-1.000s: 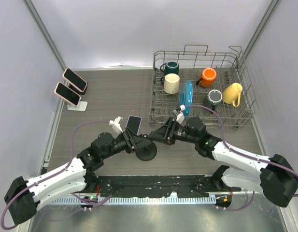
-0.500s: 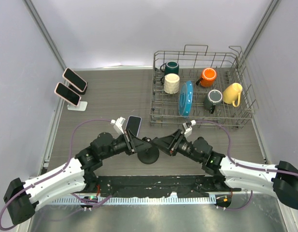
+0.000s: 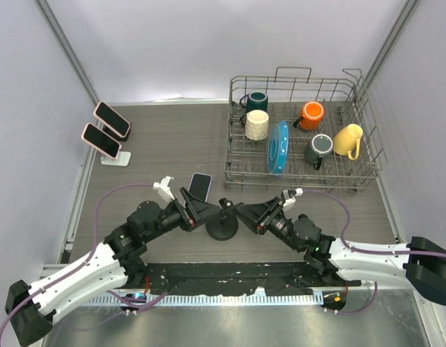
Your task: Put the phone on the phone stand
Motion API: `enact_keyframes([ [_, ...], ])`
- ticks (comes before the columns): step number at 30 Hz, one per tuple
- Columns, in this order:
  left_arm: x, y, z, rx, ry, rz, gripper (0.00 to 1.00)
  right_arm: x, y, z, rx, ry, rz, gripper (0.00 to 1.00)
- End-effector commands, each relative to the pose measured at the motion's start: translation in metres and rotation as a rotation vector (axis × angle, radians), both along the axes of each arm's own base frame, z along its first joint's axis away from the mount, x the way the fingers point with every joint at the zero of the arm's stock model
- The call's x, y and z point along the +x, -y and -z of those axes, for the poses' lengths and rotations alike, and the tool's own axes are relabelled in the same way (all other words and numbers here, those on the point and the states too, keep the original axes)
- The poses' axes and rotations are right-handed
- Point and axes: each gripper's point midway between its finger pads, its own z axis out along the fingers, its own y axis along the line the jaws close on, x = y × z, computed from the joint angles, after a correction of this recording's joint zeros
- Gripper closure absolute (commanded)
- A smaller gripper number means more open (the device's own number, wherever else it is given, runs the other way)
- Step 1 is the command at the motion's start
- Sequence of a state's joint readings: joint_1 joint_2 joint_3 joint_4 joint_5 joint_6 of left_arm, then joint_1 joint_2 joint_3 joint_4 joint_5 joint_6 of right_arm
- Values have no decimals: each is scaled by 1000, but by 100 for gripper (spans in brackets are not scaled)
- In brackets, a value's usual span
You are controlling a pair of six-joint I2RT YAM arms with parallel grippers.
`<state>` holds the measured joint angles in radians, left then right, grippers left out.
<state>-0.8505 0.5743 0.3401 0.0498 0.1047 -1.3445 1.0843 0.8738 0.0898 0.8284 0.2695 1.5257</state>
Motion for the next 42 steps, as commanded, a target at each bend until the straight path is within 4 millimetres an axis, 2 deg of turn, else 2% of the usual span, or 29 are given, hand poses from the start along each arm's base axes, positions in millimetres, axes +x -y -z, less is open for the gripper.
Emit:
enact_keyframes([
  [1, 4, -4, 4, 17, -6, -31, 12, 11, -1, -39, 37, 88, 80, 99],
  [2, 3, -8, 13, 57, -23, -42, 14, 11, -3, -49, 32, 108, 75, 99],
  [3, 5, -12, 18, 84, -27, -62, 14, 11, -7, -37, -41, 93, 65, 99],
  [4, 5, -15, 19, 106, -14, -66, 14, 10, -9, -35, -78, 102, 58, 78],
  [5, 3, -18, 24, 130, -22, -65, 10, 10, -14, -45, -107, 132, 46, 61],
  [6, 1, -20, 20, 123, -9, -59, 8, 7, -17, -34, -178, 130, 16, 49],
  [7, -1, -20, 16, 120, 7, -51, 6, 4, -20, -34, -212, 141, -6, 31],
  [8, -3, -20, 16, 113, 7, -43, 0, 4, -24, -44, -237, 168, -19, 26],
  [9, -6, -20, 16, 96, 5, -32, 0, -2, -25, -29, -313, 151, -64, 23],
  [10, -10, -16, 10, 59, 8, -8, 0, -3, -25, -25, -349, 148, -78, 19],
  [11, -13, -14, 5, 12, -22, 2, 0, -4, -25, -26, -373, 155, -91, 18],
  [12, -15, -11, 10, -11, -46, 12, 0, -10, -23, -18, -419, 160, -122, 18],
  [13, -18, -5, -3, -83, -28, 46, 0, -11, -21, -17, -432, 165, -128, 18],
  [15, -20, 0, -8, -164, -75, 57, 0, -14, -15, -8, -465, 164, -144, 16],
  [16, -19, 4, -17, -202, -64, 73, 0, -18, -12, -10, -464, 168, -165, 16],
  [18, -17, 8, -22, -208, -70, 77, 0, -17, -3, 1, -529, 161, -176, 16],
  [20, -12, 14, -15, -177, -111, 76, 0, -18, 7, 9, -575, 145, -184, 16],
  [21, -11, 17, -16, -194, -134, 78, 0, -18, 11, 9, -581, 147, -179, 16],
  [22, -10, 20, -28, -244, -112, 87, 0, -17, 15, 8, -578, 150, -171, 16],
  [26, -4, 33, -20, -244, -144, 93, 1, -14, 28, -2, -522, 157, -142, 16],
  [28, -1, 37, -25, -250, -133, 85, 4, -8, 33, -6, -518, 154, -118, 16],
  [31, 3, 40, -28, -265, -117, 73, 9, -3, 35, -13, -515, 168, -105, 16],
  [34, 7, 40, -26, -254, -121, 56, 18, 0, 33, -19, -520, 180, -105, 16],
  [35, 8, 40, -25, -252, -120, 55, 24, 0, 33, -24, -515, 189, -104, 16],
  [40, 9, 40, -23, -243, -111, 48, 40, 2, 33, -30, -521, 209, -97, 16],
  [42, 9, 38, -20, -233, -100, 43, 50, 1, 34, -29, -527, 206, -99, 16],
])
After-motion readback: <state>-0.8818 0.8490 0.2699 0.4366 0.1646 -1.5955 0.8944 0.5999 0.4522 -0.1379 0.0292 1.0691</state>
